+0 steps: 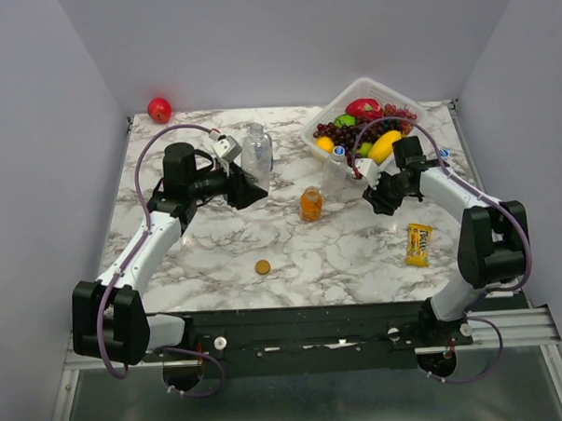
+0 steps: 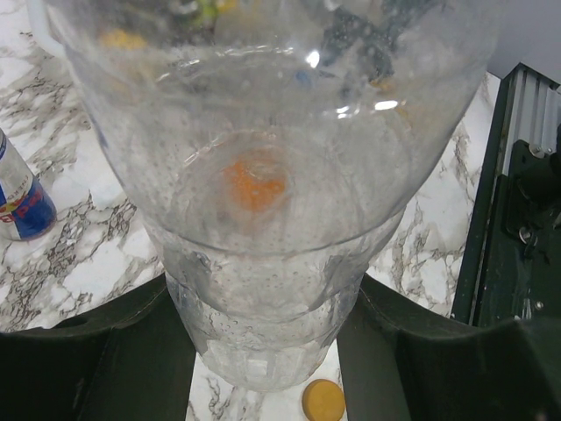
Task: Screw on the bottle caps
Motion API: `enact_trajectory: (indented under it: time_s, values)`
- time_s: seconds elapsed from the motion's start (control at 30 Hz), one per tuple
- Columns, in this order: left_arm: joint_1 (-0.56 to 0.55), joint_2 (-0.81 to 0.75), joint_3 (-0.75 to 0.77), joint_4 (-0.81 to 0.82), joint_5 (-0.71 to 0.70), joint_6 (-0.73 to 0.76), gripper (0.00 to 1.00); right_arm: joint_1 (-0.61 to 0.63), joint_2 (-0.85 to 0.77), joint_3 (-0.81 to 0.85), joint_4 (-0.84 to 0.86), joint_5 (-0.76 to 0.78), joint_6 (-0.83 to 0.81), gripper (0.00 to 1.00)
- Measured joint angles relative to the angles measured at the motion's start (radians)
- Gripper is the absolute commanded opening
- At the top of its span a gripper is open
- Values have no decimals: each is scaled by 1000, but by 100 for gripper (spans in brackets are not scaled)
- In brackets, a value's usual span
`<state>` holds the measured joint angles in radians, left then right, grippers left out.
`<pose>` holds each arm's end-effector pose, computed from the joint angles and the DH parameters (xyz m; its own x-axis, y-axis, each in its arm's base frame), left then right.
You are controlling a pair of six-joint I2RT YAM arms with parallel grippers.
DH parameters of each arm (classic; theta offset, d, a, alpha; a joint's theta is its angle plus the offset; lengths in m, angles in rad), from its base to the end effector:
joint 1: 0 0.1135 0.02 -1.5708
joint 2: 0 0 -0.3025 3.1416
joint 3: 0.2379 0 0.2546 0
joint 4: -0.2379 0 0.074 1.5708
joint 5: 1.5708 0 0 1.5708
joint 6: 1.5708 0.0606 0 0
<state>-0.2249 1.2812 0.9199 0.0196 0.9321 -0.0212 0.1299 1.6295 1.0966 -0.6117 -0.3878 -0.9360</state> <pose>0.2719 -0.1121 0.3352 -0.3450 0.0660 -0.9363 0.8632 0.4139 -0.2889 0.3293 0.0661 0.2230 -0.3141 -0.7928 -0.5224 -0.8900 0.4374 -0.1287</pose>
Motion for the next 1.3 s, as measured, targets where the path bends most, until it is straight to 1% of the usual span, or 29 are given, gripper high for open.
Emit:
enact_trajectory:
  time_s: [0.1,0.27,0.47,0.63,0.87,1.13,1.3]
  values:
    - [0,0,0,-11,0,16,0,0,42,-2,27,35,-74,58]
    - [0,0,0,-24,-1,29,0,1,129,27,36,81,-124,61]
    - [0,0,0,-30,-1,35,0,-1,167,72,11,113,-138,61]
    - [0,0,0,-30,-1,37,0,-1,196,117,-42,113,-138,61]
    - [0,0,0,-29,-2,37,0,5,194,126,-88,98,-128,61]
    - [0,-13,-9,-23,-2,36,0,61,163,51,-174,50,-74,61]
    - [0,-29,-16,-18,-3,36,0,95,106,21,-163,60,-56,61]
